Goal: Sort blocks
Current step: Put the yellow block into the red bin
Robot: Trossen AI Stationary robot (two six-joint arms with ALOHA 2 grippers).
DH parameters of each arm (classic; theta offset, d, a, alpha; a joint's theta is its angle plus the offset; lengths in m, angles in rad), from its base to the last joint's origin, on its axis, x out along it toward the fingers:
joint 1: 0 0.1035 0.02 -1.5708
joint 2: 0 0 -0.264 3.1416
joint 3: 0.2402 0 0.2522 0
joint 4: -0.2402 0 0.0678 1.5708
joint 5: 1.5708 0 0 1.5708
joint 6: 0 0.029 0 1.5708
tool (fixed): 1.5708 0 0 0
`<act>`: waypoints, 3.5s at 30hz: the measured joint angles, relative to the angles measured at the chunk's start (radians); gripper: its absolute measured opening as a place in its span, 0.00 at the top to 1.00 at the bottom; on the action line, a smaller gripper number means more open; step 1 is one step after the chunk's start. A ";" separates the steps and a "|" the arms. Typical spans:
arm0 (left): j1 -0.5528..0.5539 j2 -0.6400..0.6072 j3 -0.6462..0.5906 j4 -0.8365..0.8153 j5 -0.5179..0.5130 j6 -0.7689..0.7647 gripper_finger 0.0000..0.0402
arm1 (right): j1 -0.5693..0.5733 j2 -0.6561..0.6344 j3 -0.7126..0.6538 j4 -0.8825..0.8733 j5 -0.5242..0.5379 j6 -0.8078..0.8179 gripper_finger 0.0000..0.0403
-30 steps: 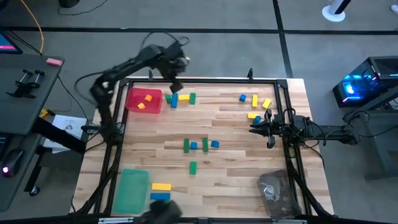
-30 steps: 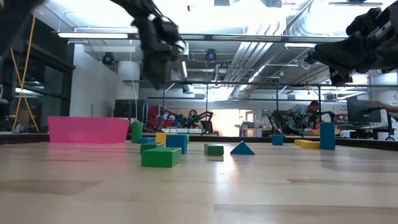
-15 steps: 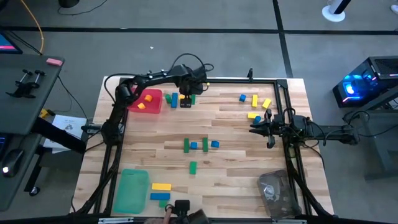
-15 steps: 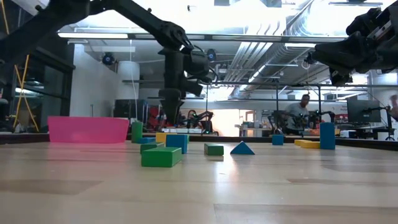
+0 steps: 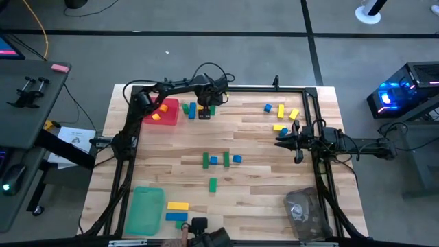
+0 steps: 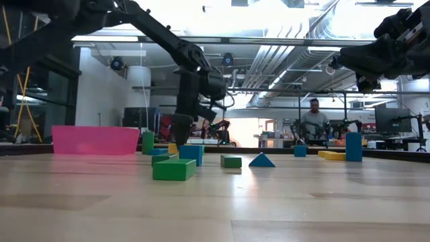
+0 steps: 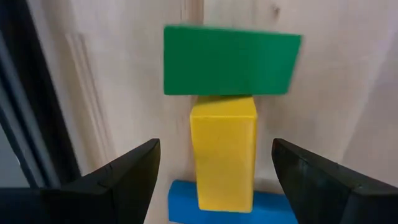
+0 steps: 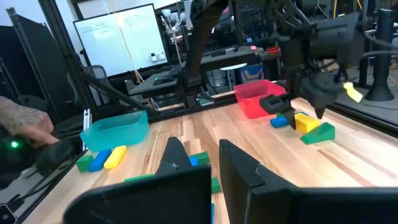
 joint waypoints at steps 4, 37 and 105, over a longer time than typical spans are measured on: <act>-0.009 0.026 0.000 -0.016 -0.003 -0.052 0.35 | 0.000 0.000 0.000 0.000 0.000 0.000 1.00; 0.091 -1.053 -0.809 0.000 -0.171 -0.840 0.77 | 0.000 0.000 0.000 0.000 0.000 0.000 1.00; -1.262 -0.425 -0.648 0.348 0.090 -1.123 0.33 | 0.000 -0.001 0.000 0.000 0.000 0.000 1.00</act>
